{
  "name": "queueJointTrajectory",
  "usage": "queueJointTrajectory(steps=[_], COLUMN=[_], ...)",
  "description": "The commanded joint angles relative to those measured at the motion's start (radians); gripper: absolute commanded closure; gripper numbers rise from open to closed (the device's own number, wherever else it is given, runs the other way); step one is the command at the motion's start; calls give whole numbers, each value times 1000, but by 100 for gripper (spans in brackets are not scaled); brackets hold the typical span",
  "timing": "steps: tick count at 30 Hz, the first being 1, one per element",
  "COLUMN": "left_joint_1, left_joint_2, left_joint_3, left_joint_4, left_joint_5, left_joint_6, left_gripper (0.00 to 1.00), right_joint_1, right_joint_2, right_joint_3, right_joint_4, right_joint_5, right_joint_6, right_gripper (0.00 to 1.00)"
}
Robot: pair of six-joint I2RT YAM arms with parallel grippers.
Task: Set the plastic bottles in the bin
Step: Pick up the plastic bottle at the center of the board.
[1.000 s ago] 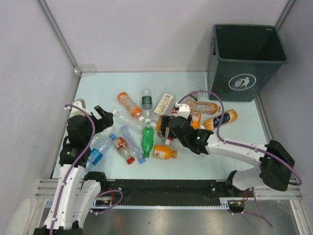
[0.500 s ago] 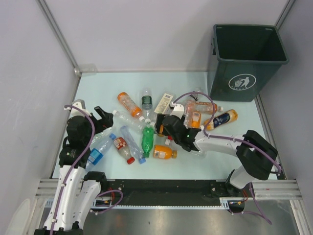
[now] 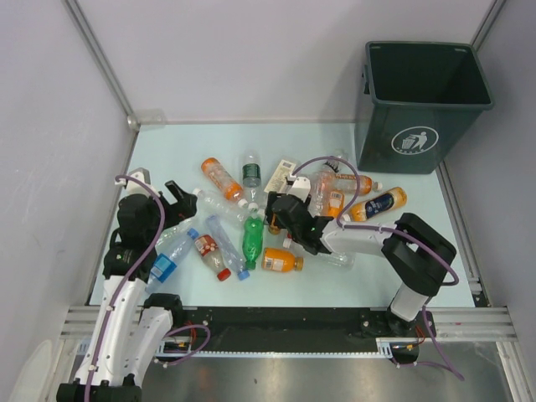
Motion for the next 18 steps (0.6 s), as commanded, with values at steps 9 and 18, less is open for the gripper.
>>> queueJointTrajectory(steps=[9,18], left_joint_1=[12,15], left_joint_2=[6,5], left_joint_3=[22,19], left_joint_4=[20,19], left_joint_5=[19,16], left_joint_6=[13,12], left_gripper=[0,0], right_joint_1=[44,83], right_joint_2=[-23,-156], right_joint_3=[58,59], right_joint_4=[19,-4], right_joint_5=[118,178], right_joint_6=[-22,-78], right_gripper=[66,73])
